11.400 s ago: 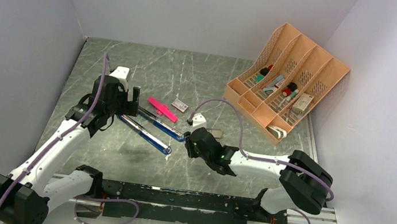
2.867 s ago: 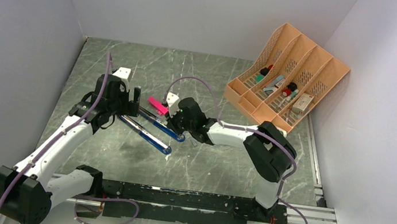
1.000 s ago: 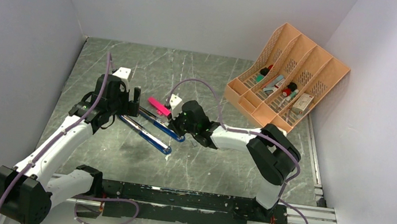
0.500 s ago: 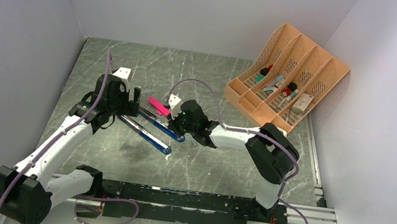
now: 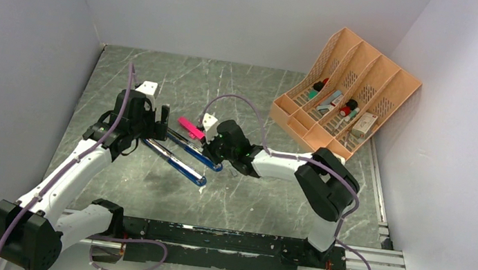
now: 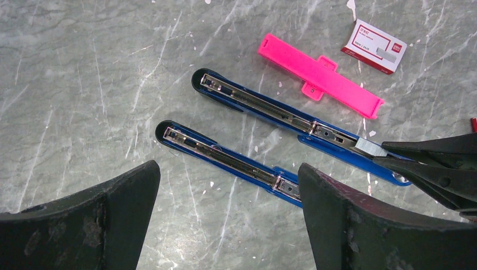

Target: Load the staples into the stapler

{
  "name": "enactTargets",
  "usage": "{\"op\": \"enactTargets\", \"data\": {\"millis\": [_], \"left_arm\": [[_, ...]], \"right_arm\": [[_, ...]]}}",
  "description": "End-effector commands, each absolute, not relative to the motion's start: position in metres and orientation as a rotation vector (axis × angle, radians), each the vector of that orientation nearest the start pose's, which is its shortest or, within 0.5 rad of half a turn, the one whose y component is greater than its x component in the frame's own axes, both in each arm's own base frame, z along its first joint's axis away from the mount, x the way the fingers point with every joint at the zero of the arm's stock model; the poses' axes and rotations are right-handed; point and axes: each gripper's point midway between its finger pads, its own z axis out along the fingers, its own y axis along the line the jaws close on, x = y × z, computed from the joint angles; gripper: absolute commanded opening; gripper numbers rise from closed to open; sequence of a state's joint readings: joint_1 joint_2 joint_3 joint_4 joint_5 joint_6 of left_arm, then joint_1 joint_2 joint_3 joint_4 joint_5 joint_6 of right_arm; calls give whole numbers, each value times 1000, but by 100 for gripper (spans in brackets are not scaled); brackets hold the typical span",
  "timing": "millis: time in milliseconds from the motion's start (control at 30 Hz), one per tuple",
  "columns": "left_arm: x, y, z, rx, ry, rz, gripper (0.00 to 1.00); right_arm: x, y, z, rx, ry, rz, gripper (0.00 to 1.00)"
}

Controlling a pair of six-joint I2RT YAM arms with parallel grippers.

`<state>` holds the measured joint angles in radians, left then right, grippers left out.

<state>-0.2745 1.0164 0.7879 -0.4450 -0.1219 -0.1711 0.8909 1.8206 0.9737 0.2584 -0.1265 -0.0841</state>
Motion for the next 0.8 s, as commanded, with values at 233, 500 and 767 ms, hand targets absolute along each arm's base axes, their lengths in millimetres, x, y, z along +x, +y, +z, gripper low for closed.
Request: {"op": "enactTargets", "data": {"millis": [233,500,767], "left_arm": [[299,-73,164,69,2195,-135,96],[299,-73,164,69,2196,-134,96],[299,-73,164,69,2197,-136,97]], "right_arm": [[289,384,57,-1104,1910,595,0],[289,384,72,-1065,1860,606,0],[287,385,74,-1066,1851,619,0]]}}
